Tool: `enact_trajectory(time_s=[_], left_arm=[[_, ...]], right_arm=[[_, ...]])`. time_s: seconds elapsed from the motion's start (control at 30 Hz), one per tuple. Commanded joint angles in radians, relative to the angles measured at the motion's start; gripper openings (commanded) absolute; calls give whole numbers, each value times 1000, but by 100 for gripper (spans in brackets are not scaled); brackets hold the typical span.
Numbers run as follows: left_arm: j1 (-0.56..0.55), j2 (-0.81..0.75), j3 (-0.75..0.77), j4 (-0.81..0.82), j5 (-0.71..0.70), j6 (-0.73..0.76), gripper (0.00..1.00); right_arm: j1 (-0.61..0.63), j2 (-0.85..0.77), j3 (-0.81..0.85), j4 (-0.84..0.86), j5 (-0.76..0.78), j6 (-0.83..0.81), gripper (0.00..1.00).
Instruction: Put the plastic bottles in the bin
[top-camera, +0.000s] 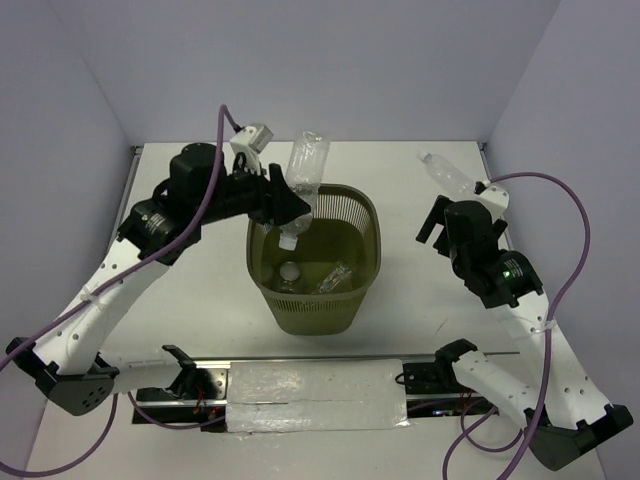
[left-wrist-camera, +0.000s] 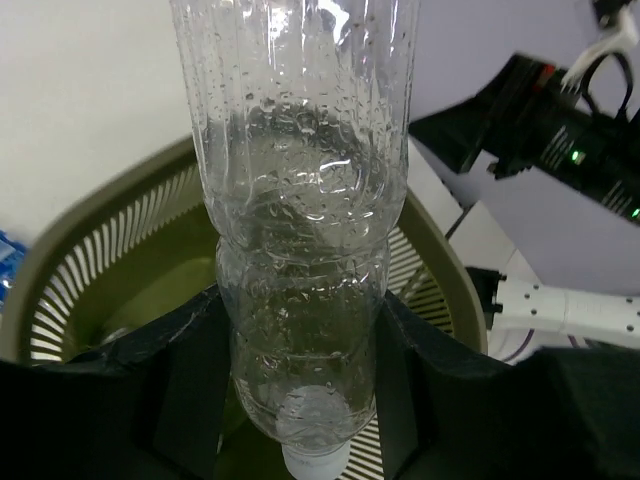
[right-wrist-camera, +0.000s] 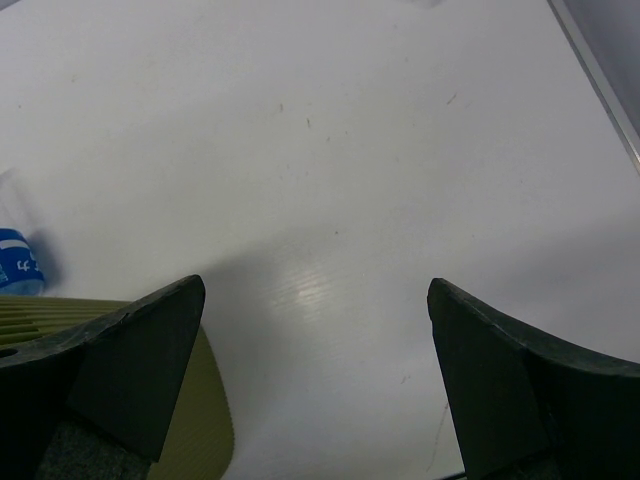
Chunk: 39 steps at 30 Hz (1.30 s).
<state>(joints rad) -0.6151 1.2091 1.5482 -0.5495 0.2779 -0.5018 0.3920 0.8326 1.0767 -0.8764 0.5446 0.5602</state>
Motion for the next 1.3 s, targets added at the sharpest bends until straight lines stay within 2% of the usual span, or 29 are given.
enact_trajectory(time_s=[0.0, 0.07, 0.1, 0.17, 0.3, 0.4, 0.47, 0.5, 0.53, 0.57, 0.6, 0.63, 0.67, 0.7, 0.73, 0.77, 0.83, 0.97, 1.1, 1.27], left_arm=[[-40, -59, -29, 62, -6, -7, 51], [-54, -72, -69, 71, -5, -18, 55], [-57, -77, -80, 74, -2, -23, 73], [-63, -88, -108, 74, -3, -27, 99], [-63, -86, -83, 42, -14, -3, 99], [-63, -59, 31, -13, -78, 38, 99], [-63, -33, 140, -67, -196, 54, 99], [-60, 1, 203, -107, -361, 62, 99], [-51, 24, 231, -107, -428, 69, 98], [7, 56, 266, -163, -471, 54, 98], [62, 131, 303, -202, -470, 31, 96], [193, 162, 361, -234, -426, 1, 94], [260, 191, 372, -262, -375, -77, 93], [323, 228, 366, -253, -267, -108, 93], [413, 242, 325, -198, -212, -160, 93], [443, 260, 305, -178, -180, -187, 93], [489, 331, 274, -141, -123, -221, 93], [508, 487, 254, -61, -66, -285, 97], [506, 709, 324, -53, -22, -296, 98], [491, 831, 340, -35, -11, -291, 99]], right_arm=[[-5, -1, 0, 27, 15, 10, 100], [-5, 0, -3, 31, 15, 12, 100], [-5, 2, -4, 30, 17, 12, 100], [-7, 2, -12, 34, 17, 12, 100], [-4, 8, -23, 40, 14, 4, 100], [-5, 16, -20, 43, 12, 6, 100], [-4, 14, -18, 47, 9, 9, 100], [-5, 14, -18, 48, 8, 7, 100], [-7, 13, -18, 50, 6, 6, 100], [-4, 10, -20, 50, 9, 4, 100], [-7, 8, -21, 50, 11, 0, 100], [-4, 10, -18, 45, 11, -3, 100], [-4, 11, -18, 40, 18, -5, 100], [-5, 13, -17, 36, 23, -6, 100], [-4, 13, -15, 31, 26, -8, 100], [-5, 13, -15, 28, 26, -9, 100], [-5, 11, -15, 31, 20, -9, 100], [-7, 23, -6, 21, -15, 0, 100], [-5, 36, 19, -1, -11, -5, 100], [-7, 34, 6, 2, -2, -11, 100]])
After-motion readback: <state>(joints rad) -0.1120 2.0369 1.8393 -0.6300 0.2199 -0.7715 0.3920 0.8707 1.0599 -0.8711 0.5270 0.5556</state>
